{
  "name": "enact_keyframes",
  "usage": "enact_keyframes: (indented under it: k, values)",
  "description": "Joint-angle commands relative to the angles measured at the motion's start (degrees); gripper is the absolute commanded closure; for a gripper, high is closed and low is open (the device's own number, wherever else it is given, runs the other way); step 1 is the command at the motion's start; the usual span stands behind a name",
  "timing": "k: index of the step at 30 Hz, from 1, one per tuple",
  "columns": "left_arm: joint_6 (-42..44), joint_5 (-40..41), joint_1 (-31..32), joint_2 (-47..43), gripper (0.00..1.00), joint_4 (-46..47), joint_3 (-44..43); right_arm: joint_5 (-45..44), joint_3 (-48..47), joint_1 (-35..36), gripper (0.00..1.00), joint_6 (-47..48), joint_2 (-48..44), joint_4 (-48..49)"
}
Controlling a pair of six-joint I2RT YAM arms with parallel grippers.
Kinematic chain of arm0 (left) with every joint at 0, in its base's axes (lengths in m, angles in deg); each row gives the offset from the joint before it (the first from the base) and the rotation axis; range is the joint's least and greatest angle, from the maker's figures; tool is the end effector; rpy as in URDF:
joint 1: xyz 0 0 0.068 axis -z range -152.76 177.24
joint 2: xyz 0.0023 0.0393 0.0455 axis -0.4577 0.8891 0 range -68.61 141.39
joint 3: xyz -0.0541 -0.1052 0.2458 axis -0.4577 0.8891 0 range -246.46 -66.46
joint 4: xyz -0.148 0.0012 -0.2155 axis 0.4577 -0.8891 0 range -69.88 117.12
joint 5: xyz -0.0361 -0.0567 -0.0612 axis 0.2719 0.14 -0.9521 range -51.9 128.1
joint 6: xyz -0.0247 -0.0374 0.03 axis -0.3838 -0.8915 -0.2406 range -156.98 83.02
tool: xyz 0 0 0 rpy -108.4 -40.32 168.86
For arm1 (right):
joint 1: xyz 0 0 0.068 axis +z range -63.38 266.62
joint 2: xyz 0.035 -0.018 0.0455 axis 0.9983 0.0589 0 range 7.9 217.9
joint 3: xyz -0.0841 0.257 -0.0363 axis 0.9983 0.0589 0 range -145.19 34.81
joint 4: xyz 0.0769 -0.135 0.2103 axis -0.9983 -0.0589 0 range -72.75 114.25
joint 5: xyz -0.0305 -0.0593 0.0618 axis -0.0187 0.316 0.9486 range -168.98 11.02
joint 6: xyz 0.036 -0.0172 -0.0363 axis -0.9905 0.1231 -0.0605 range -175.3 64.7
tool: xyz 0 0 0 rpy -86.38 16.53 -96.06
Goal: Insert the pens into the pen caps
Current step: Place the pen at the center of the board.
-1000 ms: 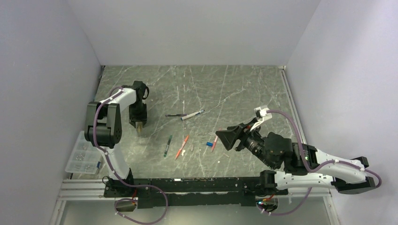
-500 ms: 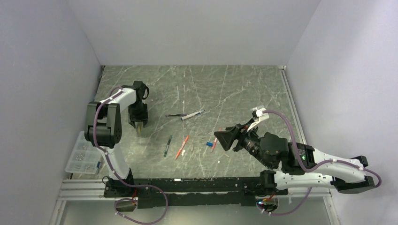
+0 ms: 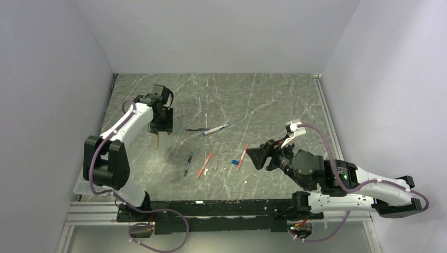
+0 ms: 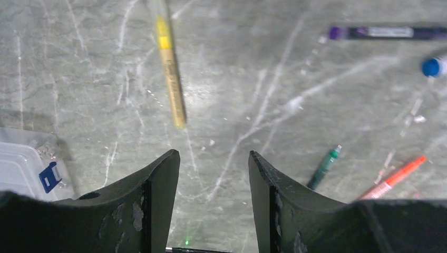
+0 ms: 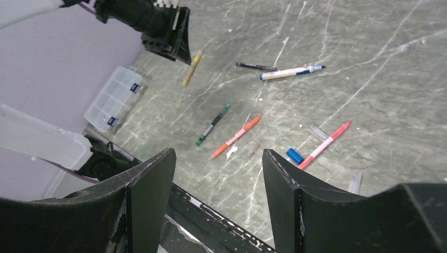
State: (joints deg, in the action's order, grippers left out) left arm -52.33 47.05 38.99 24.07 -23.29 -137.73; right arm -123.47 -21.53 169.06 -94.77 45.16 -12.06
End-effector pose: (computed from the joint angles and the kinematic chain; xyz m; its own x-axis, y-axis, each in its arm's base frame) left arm 0.3109 -0.0590 0.2399 -0.9377 -0.0720 -0.3400 -0.0981 0.9934 0.0600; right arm 0.0401 0.1124 0.3806 -0.4238 0.2546 -0.8692 -0.4531 0.7714 0.4468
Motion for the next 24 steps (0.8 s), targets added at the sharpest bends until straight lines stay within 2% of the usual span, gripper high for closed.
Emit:
enact_keyframes:
  k: [1, 10, 18, 24]
  values:
    - [-2.26, 1.12, 4.96, -4.91, 0.44, -2.60, -1.38, -2.90, -2.91, 0.16, 0.34, -2.34, 0.01, -4.79]
    - [-10.32, 1.62, 15.82, -12.34, 0.45, -3.41, 2.02, -6.19, -4.09, 0.18, 0.34, -8.06, 3.66, -14.34]
    - [-20.16, 5.95, 26.15, -13.66, 0.46, -5.68, 5.31, -7.10, -3.36, 0.18, 0.33, -13.15, 6.59, -18.88]
    - [-25.40, 9.25, 30.57, -12.89, 0.46, -6.13, 9.40, -7.39, -3.68, 0.18, 0.33, -16.95, 10.75, -22.72]
